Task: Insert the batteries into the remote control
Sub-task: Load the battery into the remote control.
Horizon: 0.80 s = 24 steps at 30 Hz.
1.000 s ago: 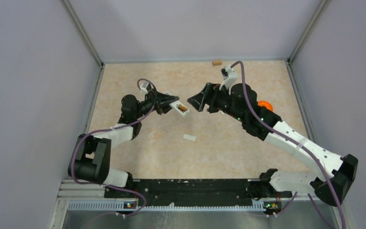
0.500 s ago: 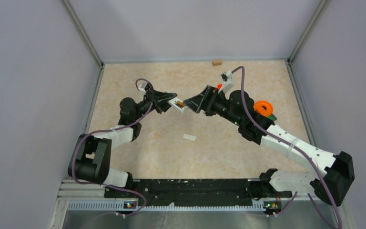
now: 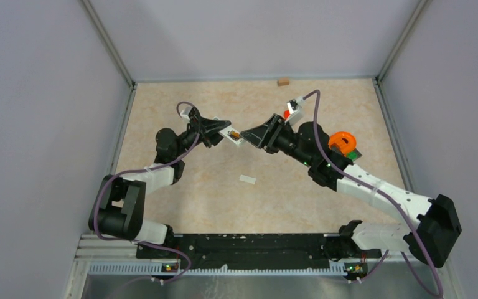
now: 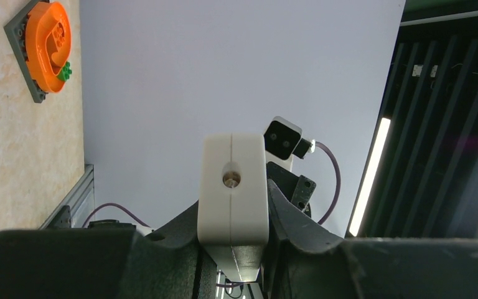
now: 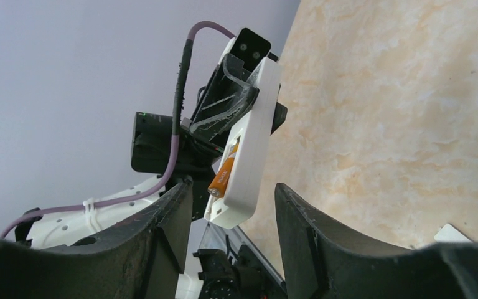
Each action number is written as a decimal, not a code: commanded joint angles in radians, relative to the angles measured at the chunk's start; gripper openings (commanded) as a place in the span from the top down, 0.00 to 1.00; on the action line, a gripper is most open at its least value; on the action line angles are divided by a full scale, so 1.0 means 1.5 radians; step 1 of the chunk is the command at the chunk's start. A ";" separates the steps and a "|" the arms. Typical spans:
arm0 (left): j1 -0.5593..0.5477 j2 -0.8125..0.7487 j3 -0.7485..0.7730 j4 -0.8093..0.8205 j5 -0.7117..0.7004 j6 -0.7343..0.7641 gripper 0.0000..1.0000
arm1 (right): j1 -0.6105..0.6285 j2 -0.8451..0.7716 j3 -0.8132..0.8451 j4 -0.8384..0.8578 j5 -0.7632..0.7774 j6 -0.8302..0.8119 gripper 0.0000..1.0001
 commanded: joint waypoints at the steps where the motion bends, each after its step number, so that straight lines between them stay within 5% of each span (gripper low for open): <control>1: 0.001 -0.010 0.001 0.061 0.004 -0.004 1.00 | -0.001 0.020 0.016 0.034 -0.005 0.006 0.50; 13: 0.001 -0.017 0.009 0.064 0.014 0.006 1.00 | 0.000 0.052 0.030 -0.001 0.019 0.008 0.62; 24: 0.001 -0.035 0.041 0.054 0.020 0.059 1.00 | 0.000 0.100 0.075 -0.143 0.033 -0.021 0.69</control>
